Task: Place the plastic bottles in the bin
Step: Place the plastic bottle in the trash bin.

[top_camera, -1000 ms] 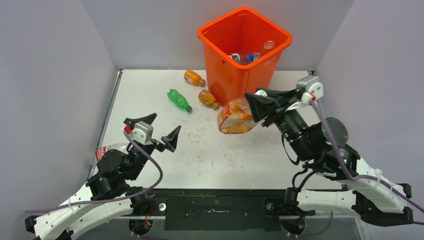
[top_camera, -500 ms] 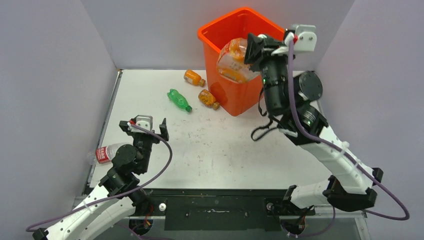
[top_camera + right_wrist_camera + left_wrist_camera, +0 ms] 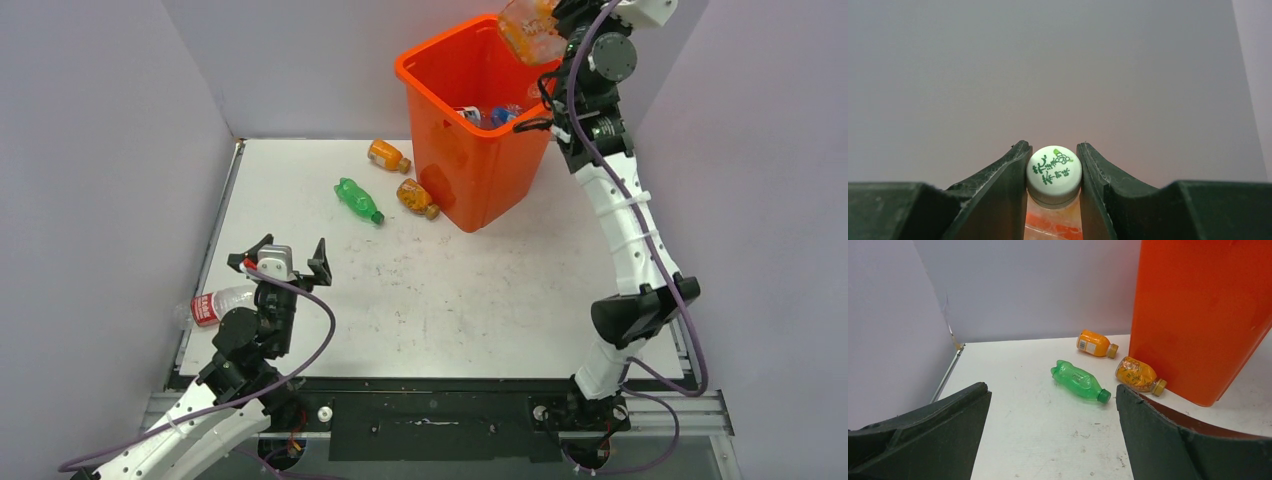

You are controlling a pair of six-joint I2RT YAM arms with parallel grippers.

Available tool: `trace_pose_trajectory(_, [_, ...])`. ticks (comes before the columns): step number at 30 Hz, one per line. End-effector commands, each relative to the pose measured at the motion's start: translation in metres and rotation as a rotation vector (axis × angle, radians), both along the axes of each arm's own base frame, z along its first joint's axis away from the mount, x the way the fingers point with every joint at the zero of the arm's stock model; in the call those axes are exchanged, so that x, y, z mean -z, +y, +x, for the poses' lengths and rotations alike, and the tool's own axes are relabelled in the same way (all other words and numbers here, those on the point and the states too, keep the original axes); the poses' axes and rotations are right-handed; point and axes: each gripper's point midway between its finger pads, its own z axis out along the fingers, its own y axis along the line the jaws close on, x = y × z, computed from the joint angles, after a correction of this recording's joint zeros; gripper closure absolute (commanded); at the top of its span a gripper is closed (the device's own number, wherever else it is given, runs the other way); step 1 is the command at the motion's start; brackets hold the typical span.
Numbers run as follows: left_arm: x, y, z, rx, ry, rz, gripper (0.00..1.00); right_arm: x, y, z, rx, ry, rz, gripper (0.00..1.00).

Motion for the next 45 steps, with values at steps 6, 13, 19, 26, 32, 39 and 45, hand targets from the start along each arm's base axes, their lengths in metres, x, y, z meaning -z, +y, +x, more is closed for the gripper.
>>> trace_pose_trajectory(6, [-0.014, 0.006, -0.001, -0.020, -0.052, -0.045, 0.04, 0.070, 0.003, 0.083, -0.037, 0.140, -0.006, 0.94])
trace_pose_trajectory(13, [-0.011, 0.006, 0.000, -0.026, -0.053, -0.036, 0.04, 0.079, 0.018, 0.094, -0.097, 0.167, -0.036, 0.22])
trace_pose_trajectory(19, [-0.009, 0.008, 0.002, -0.048, -0.057, -0.031, 0.04, 0.037, 0.027, 0.064, -0.171, 0.074, 0.004, 0.00])
trace_pose_trajectory(26, [-0.002, 0.010, 0.005, -0.077, -0.032, -0.019, 0.04, 0.000, 0.084, -0.023, -0.286, 0.000, -0.028, 0.06])
trace_pose_trajectory(32, [0.009, 0.005, 0.013, -0.088, 0.029, -0.011, 0.04, 0.050, 0.112, -0.105, -0.536, -0.008, -0.015, 0.04])
trace_pose_trajectory(39, [0.047, -0.037, 0.062, 0.012, 0.353, -0.214, 0.04, 0.171, 0.142, -0.173, -0.793, 0.149, -0.080, 0.04])
trace_pose_trajectory(45, [0.095, -0.053, 0.124, -0.054, 0.521, -0.578, 0.04, 0.267, 0.136, -0.191, -0.818, 0.296, -0.084, 0.03])
